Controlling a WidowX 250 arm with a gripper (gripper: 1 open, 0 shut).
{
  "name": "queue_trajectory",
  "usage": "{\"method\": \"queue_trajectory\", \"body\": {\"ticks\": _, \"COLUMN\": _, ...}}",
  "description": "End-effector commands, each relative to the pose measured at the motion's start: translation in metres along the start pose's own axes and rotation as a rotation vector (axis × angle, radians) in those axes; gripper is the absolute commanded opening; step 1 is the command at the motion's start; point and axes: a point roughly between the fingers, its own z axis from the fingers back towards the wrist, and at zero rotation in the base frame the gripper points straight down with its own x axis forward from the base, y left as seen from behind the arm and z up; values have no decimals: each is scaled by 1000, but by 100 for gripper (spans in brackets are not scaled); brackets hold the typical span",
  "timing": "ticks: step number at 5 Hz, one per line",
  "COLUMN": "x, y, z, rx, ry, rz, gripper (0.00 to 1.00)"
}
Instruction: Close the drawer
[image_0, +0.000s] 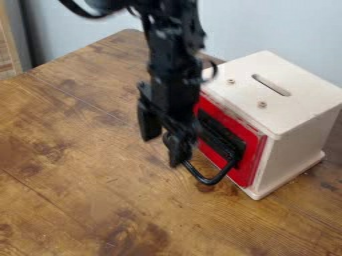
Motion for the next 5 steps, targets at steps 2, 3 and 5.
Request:
{"method": "queue_trajectory", "body": {"ticks": 2, "x": 13, "y": -18, "z": 12, "rx": 25, "ry": -60, "rz": 15, "gripper": 100}}
{"method": "queue_trajectory", "body": {"ticks": 3, "x": 11, "y": -11, "z": 16, "rx": 36, "ry": -77, "rz": 39, "gripper": 100}}
{"method": "queue_trajectory", "body": {"ticks": 5, "x": 3, "y": -5, "z": 18, "rx": 54, "ry": -90, "rz": 166, "gripper": 100}}
